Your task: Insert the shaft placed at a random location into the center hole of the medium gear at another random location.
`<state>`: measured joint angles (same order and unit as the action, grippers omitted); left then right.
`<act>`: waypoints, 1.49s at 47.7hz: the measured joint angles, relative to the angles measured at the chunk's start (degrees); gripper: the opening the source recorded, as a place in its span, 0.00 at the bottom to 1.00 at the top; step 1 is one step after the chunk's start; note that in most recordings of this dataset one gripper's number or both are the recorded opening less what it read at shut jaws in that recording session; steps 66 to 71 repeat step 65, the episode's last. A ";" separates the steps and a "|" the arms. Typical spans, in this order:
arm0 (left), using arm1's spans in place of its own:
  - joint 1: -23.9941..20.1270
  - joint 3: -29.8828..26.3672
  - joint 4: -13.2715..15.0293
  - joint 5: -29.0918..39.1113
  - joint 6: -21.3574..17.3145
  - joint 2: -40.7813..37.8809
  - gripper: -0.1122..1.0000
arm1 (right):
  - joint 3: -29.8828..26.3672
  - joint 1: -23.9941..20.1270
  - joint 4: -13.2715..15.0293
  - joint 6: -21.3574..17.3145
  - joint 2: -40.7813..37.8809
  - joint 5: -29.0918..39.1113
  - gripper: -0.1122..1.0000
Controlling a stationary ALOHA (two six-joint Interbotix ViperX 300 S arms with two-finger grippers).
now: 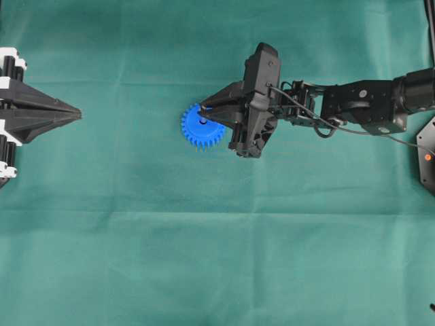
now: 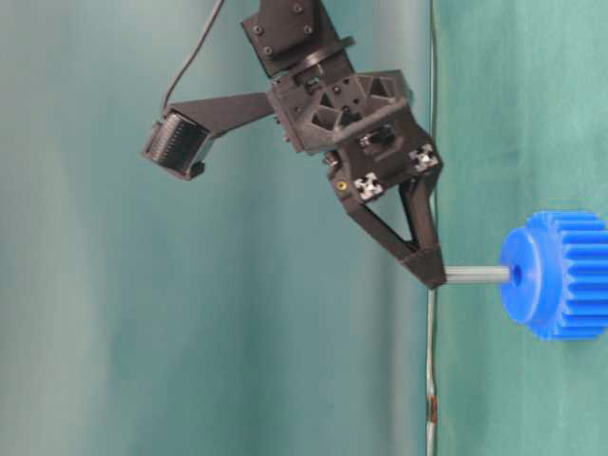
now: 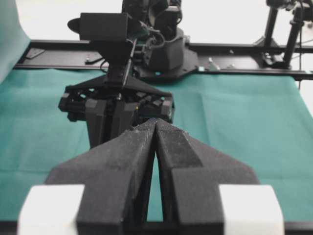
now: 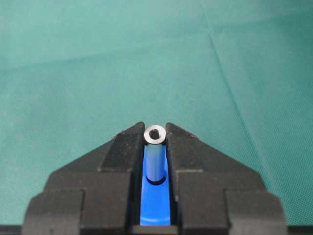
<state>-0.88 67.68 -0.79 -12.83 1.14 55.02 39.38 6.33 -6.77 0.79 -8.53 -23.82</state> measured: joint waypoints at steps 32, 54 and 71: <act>-0.18 0.00 -0.09 0.00 0.00 0.00 0.10 | -0.53 0.18 0.00 -0.09 -4.57 -0.44 0.22; -0.35 0.00 -0.09 0.00 0.00 0.00 0.10 | -0.70 0.09 0.09 -0.09 -5.80 -0.18 0.22; -0.35 -0.09 -0.09 0.00 0.00 0.00 0.10 | -0.70 0.09 0.09 -0.09 -5.80 0.26 0.45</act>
